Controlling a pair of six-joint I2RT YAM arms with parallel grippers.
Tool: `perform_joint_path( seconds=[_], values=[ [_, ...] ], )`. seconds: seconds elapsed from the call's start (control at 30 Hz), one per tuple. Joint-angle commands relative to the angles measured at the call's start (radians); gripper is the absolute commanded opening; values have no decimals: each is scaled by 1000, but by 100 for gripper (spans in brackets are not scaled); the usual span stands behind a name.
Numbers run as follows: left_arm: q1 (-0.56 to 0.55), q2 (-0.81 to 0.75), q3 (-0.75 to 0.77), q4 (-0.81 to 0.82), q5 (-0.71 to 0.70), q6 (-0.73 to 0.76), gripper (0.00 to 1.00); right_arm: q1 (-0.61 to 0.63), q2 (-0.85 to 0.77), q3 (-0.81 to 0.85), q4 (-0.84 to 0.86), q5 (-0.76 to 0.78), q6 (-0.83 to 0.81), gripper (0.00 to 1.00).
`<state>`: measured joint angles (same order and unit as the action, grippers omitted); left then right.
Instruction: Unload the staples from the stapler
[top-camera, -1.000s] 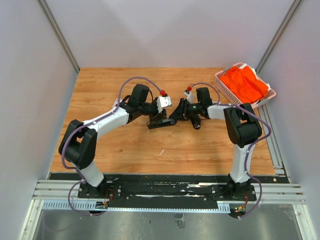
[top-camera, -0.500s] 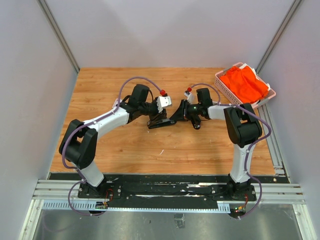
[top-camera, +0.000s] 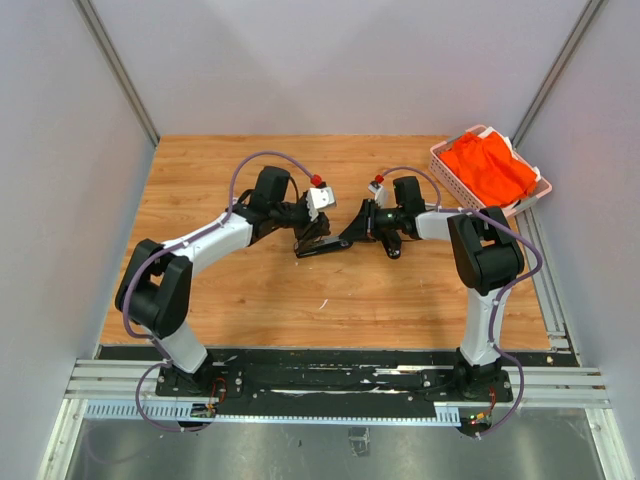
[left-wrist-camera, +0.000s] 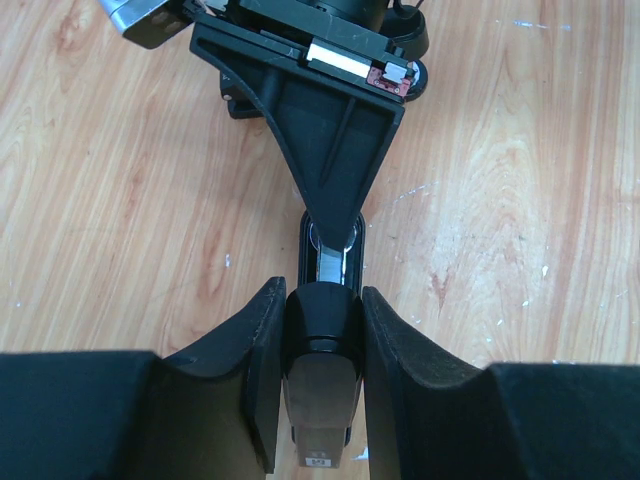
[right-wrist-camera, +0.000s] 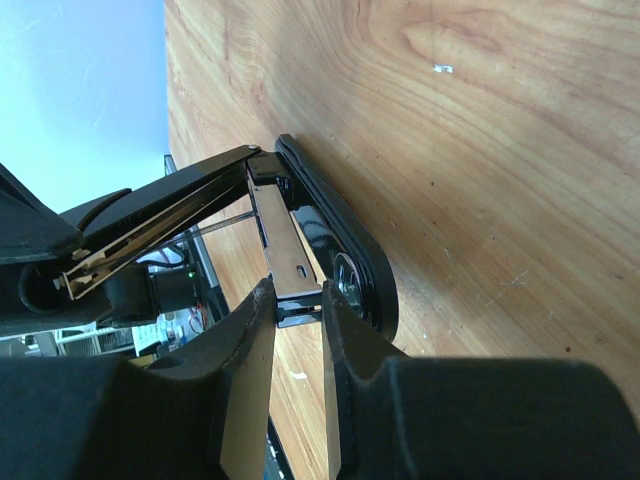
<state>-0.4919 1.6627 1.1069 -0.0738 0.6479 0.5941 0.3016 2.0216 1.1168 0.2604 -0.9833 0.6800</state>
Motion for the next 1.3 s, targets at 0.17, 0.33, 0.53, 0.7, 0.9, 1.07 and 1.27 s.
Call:
perform_joint_path(
  seconds=[0.17, 0.33, 0.53, 0.7, 0.9, 1.07, 1.27],
  values=[
    [95, -127, -128, -40, 9, 18, 0, -38, 17, -24, -33, 67, -23, 0],
    [146, -195, -183, -52, 25, 32, 0, -41, 32, -25, -40, 84, -23, 0],
    [204, -268, -241, -108, 14, 93, 0, -43, 48, -18, -46, 86, -22, 0],
    [243, -316, -292, -149, -13, 154, 0, -48, 54, -12, -47, 80, -15, 0],
    [273, -330, -346, -193, -55, 227, 0, -53, 59, -3, -49, 70, -10, 0],
    [287, -319, -379, -225, -100, 290, 0, -54, 58, 1, -49, 66, -7, 0],
    [294, -314, -364, -269, -133, 316, 0, -54, 56, 7, -47, 56, -1, 0]
  ],
)
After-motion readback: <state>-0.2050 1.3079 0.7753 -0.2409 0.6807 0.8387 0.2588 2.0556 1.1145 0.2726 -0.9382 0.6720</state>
